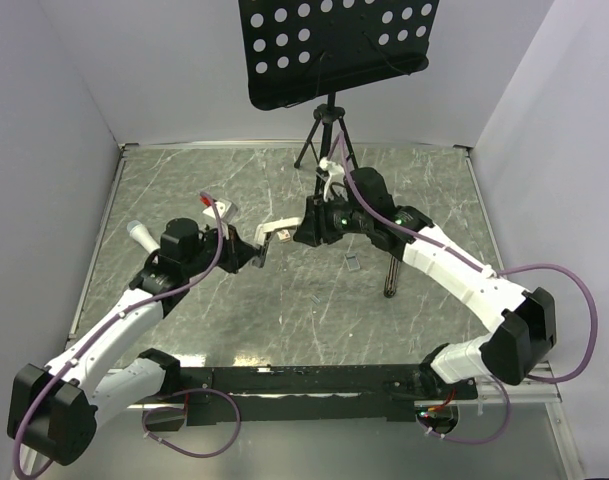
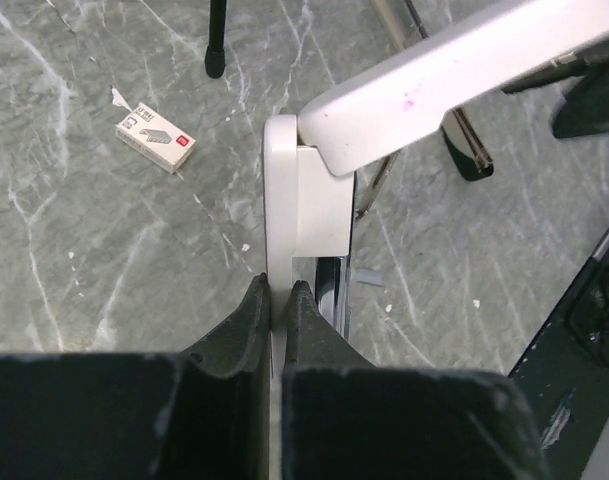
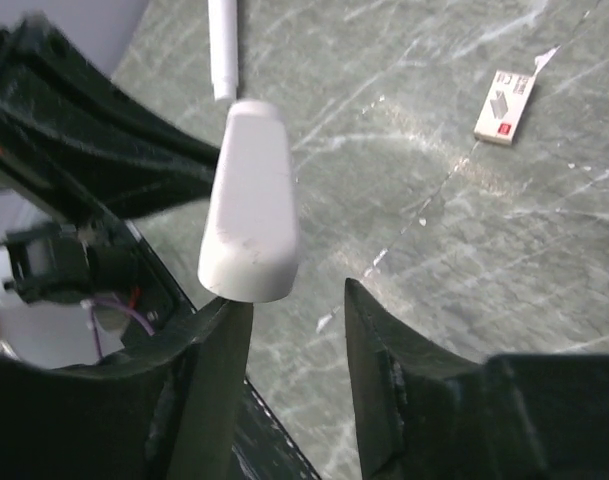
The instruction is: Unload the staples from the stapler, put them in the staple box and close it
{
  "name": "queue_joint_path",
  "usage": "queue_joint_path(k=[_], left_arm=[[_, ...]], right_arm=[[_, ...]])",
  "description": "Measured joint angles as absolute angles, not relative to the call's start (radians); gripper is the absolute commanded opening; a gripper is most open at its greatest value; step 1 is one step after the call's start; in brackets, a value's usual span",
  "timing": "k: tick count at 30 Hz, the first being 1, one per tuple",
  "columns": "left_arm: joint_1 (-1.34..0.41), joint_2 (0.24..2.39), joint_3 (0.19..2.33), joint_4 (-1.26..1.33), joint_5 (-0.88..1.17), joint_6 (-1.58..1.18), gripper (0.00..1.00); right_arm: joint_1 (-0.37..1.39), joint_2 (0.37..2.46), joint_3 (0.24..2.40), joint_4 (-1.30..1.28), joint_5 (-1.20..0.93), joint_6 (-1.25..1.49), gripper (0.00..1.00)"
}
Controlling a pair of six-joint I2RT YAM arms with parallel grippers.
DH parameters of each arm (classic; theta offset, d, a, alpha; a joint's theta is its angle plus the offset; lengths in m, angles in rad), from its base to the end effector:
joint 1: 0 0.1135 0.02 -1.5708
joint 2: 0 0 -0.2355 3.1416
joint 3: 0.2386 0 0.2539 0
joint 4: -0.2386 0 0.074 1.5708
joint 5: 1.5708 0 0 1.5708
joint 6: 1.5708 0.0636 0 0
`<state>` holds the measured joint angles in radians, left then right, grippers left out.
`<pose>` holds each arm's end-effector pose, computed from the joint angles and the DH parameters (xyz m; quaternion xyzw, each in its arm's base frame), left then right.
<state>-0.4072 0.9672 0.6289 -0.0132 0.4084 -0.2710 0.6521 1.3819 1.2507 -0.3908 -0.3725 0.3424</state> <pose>0.2317 -0.1274 0.2365 0.1705 0.7931 -0.3433 0.4735 0.2591 0.2270 0.3056 -0.2228 0.8262 0.3756 0.3560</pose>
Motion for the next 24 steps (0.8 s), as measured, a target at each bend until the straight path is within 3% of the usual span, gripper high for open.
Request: queue_joint_path(k=[12, 19, 24], left_arm=[[-0.421, 0.986, 0.653, -0.061, 0.429, -0.192, 0.01], [-0.421, 0.986, 0.653, -0.073, 0.443, -0.177, 0.01], [-0.424, 0.987, 0.655, -0.094, 0.363, -0.183, 0.01]], right_arm=[[0.627, 1.257, 1.189, -0.515, -0.697, 0.295, 0.75], [0.597, 1.316, 1.423, -0.557, -0.699, 0.301, 0.79], [0.595, 1.346, 1.454, -0.568, -0.640, 0.302, 0.80]])
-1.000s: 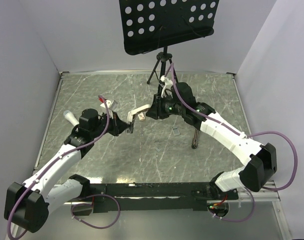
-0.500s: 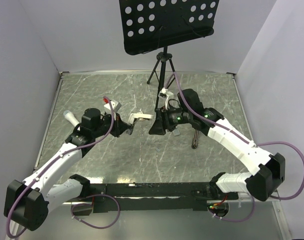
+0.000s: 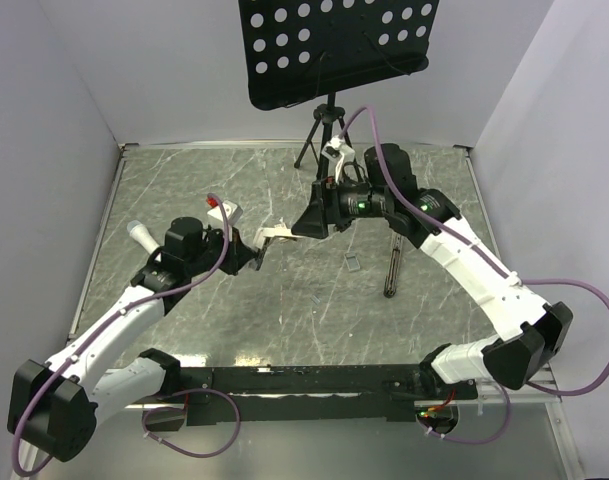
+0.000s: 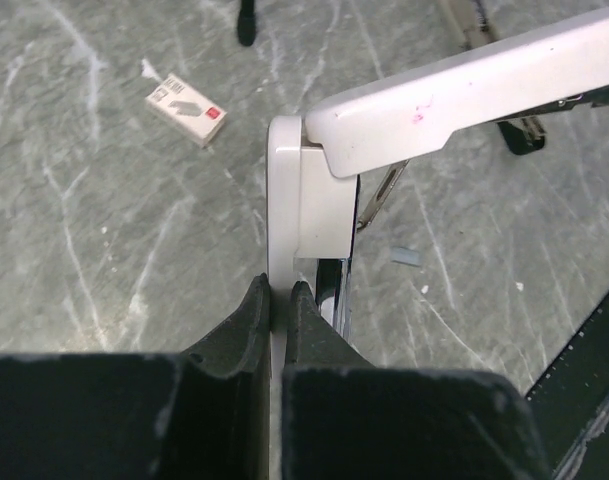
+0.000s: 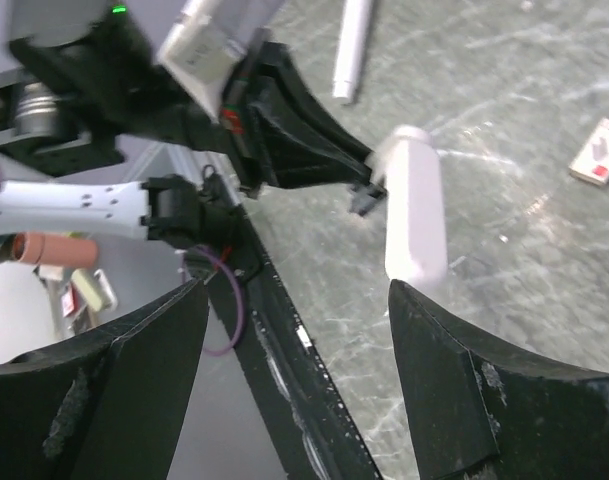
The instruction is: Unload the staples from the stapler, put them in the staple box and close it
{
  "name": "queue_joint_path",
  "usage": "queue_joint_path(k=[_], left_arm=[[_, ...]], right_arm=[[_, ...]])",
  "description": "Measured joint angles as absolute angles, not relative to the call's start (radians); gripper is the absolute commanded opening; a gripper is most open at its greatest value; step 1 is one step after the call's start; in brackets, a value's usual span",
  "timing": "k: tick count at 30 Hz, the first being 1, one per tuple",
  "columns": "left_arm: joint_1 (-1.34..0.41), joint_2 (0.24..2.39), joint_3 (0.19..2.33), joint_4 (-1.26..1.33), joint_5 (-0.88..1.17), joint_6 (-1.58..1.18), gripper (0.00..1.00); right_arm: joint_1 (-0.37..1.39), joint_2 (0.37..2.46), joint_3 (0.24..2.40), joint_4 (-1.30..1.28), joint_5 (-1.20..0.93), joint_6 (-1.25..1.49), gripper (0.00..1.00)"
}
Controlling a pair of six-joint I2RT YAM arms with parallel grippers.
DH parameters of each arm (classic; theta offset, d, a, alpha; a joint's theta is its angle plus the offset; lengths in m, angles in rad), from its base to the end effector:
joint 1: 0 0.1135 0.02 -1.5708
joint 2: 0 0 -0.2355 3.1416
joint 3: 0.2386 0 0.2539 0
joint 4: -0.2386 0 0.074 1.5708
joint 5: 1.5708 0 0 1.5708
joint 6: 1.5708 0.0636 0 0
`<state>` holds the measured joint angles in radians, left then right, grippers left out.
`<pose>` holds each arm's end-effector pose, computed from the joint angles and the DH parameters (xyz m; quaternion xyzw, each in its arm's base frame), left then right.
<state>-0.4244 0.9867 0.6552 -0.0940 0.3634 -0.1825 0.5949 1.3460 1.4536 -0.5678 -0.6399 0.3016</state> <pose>0.2317 -0.1295 0.2313 0.1969 0.8088 -0.3042 0.4632 0.2424 0.2099 0.3737 -0.2819 0.7737 0.4577 0.3352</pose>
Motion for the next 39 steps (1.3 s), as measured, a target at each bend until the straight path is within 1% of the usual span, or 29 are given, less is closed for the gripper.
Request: queue_joint_path(k=[3, 10, 14, 18, 25, 31, 39], left_arm=[[-0.440, 1.002, 0.674, -0.138, 0.286, -0.204, 0.01], [-0.525, 1.045, 0.766, -0.300, 0.027, -0.295, 0.01], [-0.578, 1.047, 0.785, -0.387, -0.139, -0.361, 0.01], [-0.642, 1.075, 0.790, -0.445, -0.256, -0.426, 0.01], [-0.771, 1.301, 0.927, -0.636, -0.463, -0.579, 0.01], [-0.876, 1.500, 1.071, -0.799, -0.637, -0.705, 0.01], [-0.925, 1.624, 1.127, -0.949, -0.776, -0.812, 0.01]], right_arm=[[0.595, 1.347, 1.407, -0.567, -0.583, 0.303, 0.80], [0.577, 1.319, 1.190, -0.549, -0.451, 0.325, 0.80], [0.528, 1.270, 1.110, -0.525, -0.410, 0.344, 0.80], [0.474, 1.200, 1.061, -0.497, -0.387, 0.362, 0.80], [0.408, 1.106, 0.992, -0.446, -0.359, 0.389, 0.80], [0.382, 1.098, 0.979, -0.431, -0.361, 0.395, 0.80], [0.357, 1.087, 0.960, -0.426, -0.369, 0.396, 0.80]])
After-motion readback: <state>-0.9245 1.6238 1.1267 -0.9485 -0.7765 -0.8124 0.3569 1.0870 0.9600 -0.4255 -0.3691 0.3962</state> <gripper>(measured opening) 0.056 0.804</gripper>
